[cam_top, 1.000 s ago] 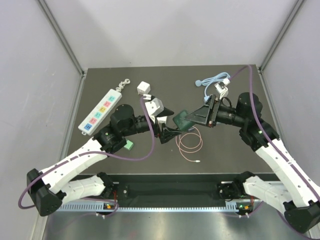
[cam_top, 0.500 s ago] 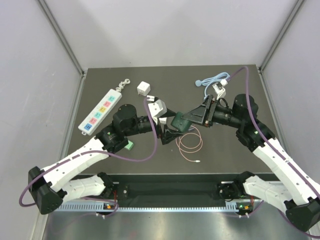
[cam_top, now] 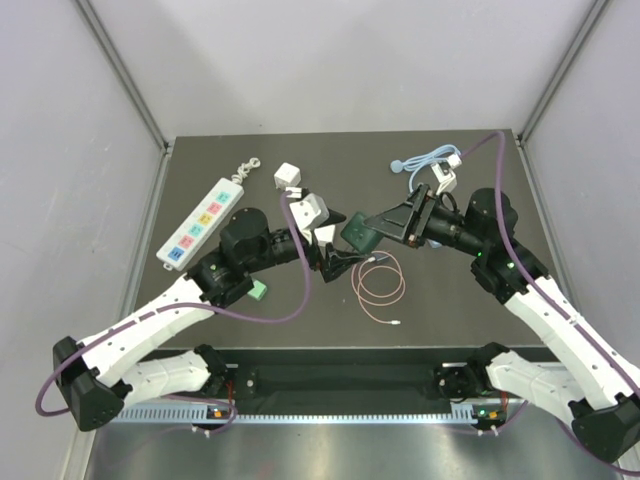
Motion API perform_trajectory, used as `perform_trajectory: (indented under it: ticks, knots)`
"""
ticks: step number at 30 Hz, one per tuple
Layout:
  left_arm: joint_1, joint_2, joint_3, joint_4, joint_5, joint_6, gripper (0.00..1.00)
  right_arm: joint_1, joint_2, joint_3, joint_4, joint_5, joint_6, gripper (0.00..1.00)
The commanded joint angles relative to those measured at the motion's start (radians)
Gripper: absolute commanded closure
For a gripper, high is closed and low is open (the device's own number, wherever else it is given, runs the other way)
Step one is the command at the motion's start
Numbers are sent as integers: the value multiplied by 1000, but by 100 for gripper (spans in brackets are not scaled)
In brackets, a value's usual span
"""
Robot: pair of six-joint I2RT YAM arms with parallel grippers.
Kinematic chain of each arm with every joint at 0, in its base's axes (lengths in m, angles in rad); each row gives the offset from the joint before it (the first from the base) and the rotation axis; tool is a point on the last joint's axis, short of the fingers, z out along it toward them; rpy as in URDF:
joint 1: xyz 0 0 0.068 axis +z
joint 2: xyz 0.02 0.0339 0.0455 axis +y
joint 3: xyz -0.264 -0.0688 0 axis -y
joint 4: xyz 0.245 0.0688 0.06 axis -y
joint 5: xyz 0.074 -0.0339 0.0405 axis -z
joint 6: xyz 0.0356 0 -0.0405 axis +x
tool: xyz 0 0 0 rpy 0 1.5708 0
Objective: Insert the plug
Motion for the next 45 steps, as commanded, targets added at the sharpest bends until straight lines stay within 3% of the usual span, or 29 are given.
perform_trajectory:
  ticks: [1,14,22,28,29,30,31,32,33,36,39,40,42,45]
  knots:
    - [-2,-12,52,60,-10,8,2,16,4,-2,109,21,23,100]
    - [-5,29,78,62,-7,-20,2,18,2,-22,181,47,55,100]
    - [-19,85,75,147,-48,-35,13,37,-10,-70,253,87,126,100]
    - [-22,117,89,166,-15,-47,50,50,-23,-110,306,94,161,100]
    - [-22,120,97,158,-12,-50,78,50,-26,-119,316,93,163,100]
    - [-22,123,98,149,-13,-64,92,50,-27,-125,330,90,164,100]
    - [-22,125,101,143,-18,-76,100,50,-32,-130,356,75,160,96]
    - [-22,123,100,138,-13,-87,100,51,-41,-136,369,64,149,91]
    - [-22,114,100,132,-3,-118,100,50,-44,-136,377,50,137,78]
    - [-20,103,112,108,82,-206,100,48,-75,-116,361,-1,37,62]
    - [-20,106,161,12,145,-280,100,39,-108,-23,134,-24,-185,17]
    - [-20,105,173,-15,146,-293,100,39,-119,6,62,8,-321,15]
    - [-20,92,201,-59,177,-335,100,39,-170,62,-12,53,-441,13]
    - [-19,33,213,-101,240,-430,100,39,-281,27,-3,99,-657,11]
